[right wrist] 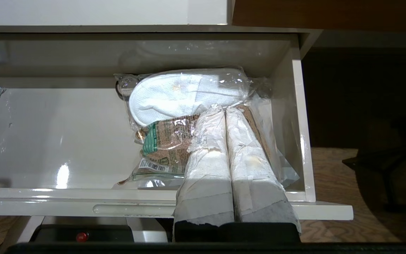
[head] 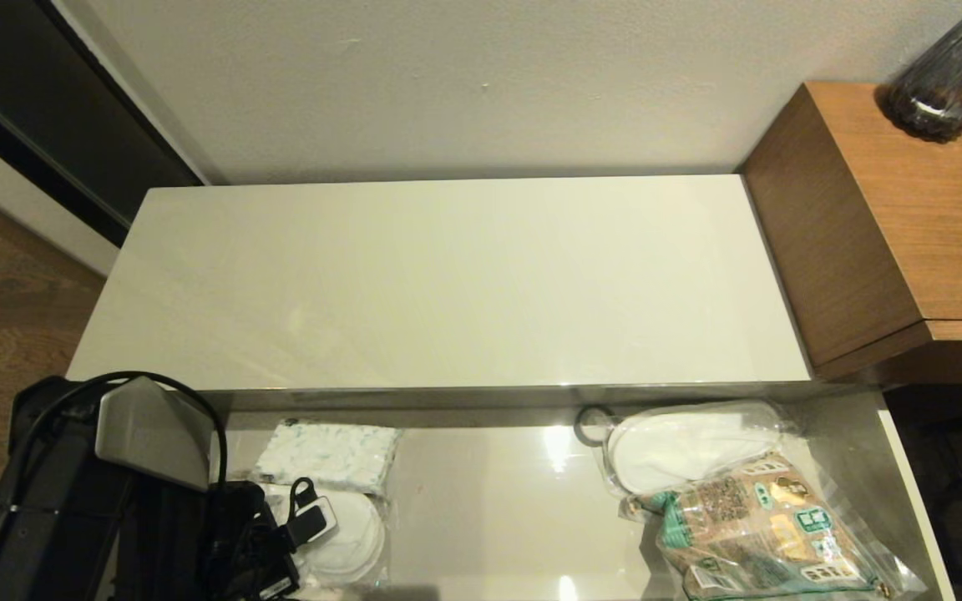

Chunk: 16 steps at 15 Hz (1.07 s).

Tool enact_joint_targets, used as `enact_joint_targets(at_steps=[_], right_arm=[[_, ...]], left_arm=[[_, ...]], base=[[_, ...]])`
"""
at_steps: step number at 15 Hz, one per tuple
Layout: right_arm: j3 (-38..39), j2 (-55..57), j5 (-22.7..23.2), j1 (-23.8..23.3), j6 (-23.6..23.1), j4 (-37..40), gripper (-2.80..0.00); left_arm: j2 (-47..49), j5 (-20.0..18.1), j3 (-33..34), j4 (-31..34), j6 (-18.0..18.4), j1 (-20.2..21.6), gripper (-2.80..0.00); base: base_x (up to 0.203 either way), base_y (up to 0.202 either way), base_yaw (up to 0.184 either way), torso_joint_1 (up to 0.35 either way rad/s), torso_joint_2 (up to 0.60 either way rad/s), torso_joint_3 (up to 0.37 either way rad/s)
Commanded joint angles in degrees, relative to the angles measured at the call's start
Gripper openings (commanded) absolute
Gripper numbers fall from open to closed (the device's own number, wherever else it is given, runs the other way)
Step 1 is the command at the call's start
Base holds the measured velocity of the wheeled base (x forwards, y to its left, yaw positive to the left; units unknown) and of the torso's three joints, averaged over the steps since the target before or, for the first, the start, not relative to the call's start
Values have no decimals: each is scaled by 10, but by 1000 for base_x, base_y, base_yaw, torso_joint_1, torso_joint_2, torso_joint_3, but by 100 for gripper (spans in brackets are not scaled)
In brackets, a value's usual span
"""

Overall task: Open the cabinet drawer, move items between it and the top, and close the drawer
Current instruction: Take out the disposable slippers from the drawer

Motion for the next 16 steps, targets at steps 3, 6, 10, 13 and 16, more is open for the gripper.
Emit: enact_joint_targets(at_steps=[3, 6, 10, 13, 16], right_arm=[[0, 0, 0, 0, 0, 0, -280], [0, 0, 1, 0, 0, 1, -280], [0, 0, 0, 0, 0, 0, -280], [0, 0, 0, 0, 0, 0, -280], [0, 0, 1, 0, 1, 0, -280]], left_arm=[[-8, -7, 4, -1, 5, 2, -280], [-51, -21, 23, 4, 4, 2, -280], [-122, -43, 62, 25, 2, 9, -280], [-187, -49, 78, 86, 2, 13, -280], [-203, -50, 95, 115, 2, 13, -280]], base=[[0, 0, 0, 0, 0, 0], [0, 0, 0, 0, 0, 0], [0, 0, 0, 0, 0, 0], [0, 0, 0, 0, 0, 0], [0, 0, 0, 0, 0, 0]])
